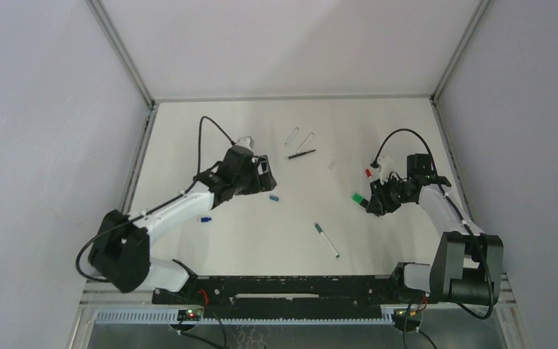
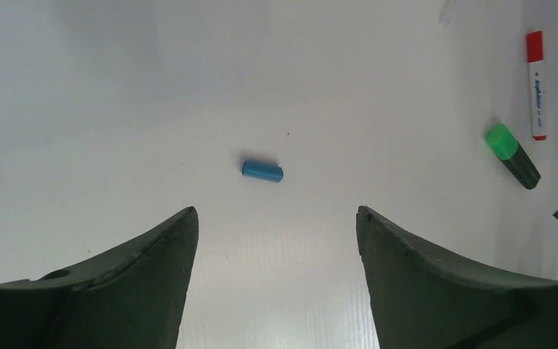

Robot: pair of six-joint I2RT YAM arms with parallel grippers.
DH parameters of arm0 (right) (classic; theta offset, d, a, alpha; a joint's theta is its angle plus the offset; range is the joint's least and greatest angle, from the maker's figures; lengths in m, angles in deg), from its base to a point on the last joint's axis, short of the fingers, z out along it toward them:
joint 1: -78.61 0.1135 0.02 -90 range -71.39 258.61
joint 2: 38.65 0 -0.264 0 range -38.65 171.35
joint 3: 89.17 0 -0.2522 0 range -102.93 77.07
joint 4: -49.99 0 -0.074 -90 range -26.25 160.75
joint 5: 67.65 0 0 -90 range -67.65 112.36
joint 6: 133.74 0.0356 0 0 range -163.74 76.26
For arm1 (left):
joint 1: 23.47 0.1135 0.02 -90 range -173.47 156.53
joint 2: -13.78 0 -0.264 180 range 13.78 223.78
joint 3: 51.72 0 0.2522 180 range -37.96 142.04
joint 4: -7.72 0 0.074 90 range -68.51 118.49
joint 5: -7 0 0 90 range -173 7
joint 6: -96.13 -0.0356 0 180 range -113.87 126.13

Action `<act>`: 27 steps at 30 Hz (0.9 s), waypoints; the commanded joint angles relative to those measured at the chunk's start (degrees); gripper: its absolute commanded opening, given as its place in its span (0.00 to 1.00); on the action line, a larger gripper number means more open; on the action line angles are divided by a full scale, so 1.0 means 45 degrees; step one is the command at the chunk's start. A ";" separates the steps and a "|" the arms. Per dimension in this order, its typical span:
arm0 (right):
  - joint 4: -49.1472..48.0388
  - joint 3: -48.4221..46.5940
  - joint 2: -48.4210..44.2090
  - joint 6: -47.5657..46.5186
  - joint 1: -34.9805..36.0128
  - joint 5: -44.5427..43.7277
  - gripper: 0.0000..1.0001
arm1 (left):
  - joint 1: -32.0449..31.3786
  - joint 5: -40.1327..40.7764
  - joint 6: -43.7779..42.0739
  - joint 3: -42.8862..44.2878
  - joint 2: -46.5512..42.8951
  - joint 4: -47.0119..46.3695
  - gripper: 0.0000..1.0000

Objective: Insert the pens into the pen caps
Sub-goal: Pick up the pen from the center of the board.

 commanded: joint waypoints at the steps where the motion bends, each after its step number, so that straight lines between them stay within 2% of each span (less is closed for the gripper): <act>1: 0.0018 -0.0172 -0.0314 -0.0295 -0.0127 0.0394 0.42 | 0.0395 -0.0884 -0.0765 0.1960 0.1390 0.0968 0.81; 6: 0.0046 -0.0174 -0.0293 -0.0312 -0.0127 0.0446 0.42 | 0.0649 -0.2284 -0.3026 0.4703 0.3720 0.1520 0.77; 11: 0.0065 -0.0174 -0.0349 -0.0319 -0.0283 0.0497 0.42 | 0.1151 -0.3850 -0.5122 0.8755 0.6742 0.3742 0.71; 16: 0.0081 -0.0174 -0.0381 -0.0336 -0.0537 0.0592 0.42 | 0.1543 -0.4568 -0.5160 1.2232 0.9295 0.5013 0.63; 27: 0.0086 -0.0181 -0.0236 -0.0336 -0.1051 0.0700 0.42 | 0.1838 -0.5200 -0.4169 1.6022 1.2481 0.5207 0.53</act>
